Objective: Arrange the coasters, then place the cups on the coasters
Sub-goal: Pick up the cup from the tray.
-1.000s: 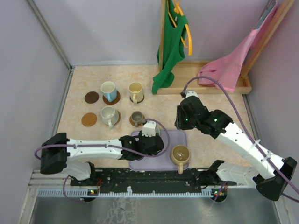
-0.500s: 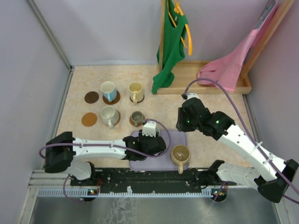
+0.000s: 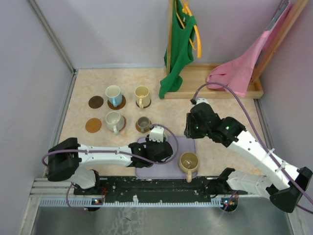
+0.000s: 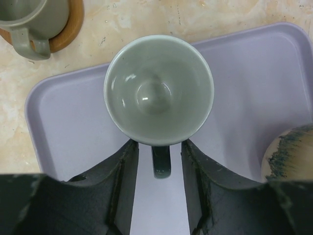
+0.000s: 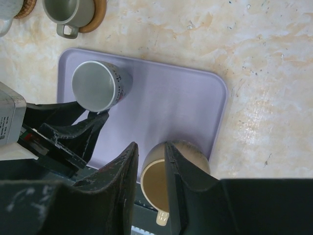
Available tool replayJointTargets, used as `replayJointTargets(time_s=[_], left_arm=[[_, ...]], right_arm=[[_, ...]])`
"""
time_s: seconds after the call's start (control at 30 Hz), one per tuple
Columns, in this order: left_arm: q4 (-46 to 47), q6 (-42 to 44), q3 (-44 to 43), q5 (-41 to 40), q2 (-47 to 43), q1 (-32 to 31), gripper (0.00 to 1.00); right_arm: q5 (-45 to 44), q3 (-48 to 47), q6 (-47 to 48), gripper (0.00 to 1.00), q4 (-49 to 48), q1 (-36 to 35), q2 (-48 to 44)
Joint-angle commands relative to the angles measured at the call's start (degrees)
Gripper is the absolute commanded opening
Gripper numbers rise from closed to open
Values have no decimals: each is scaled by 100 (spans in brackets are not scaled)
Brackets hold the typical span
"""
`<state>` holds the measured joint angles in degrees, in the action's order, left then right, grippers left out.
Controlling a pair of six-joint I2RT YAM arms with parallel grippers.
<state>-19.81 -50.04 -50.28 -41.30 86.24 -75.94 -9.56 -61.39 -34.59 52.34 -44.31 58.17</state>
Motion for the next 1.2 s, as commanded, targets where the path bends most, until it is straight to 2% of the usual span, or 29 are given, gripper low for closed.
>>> replayJointTargets(time_s=[0.0, 0.23, 0.43, 0.73, 0.83, 0.9, 1.03, 1.17], left_arm=[[294, 209, 92, 58, 76, 97, 46], [451, 333, 169, 125, 88, 157, 38], [535, 398, 155, 175, 206, 175, 39], [575, 473, 98, 219, 297, 170, 29], [575, 480, 93, 214, 293, 185, 19], [560, 482, 85, 202, 289, 180, 17], [526, 507, 68, 206, 275, 176, 0], [278, 488, -78, 164, 189, 171, 0]], right_arm=[[-47, -50, -59, 29, -92, 55, -36], [-55, -41, -69, 29, -101, 55, -26], [-58, -49, -85, 29, -79, 54, -45], [-70, 17, -101, 29, -52, 57, -113], [-68, 33, -115, 29, -48, 54, -145], [-77, 47, -110, 29, -57, 55, -161], [-96, 73, -115, 29, -59, 48, -190], [-138, 89, -116, 29, -73, 54, -226]])
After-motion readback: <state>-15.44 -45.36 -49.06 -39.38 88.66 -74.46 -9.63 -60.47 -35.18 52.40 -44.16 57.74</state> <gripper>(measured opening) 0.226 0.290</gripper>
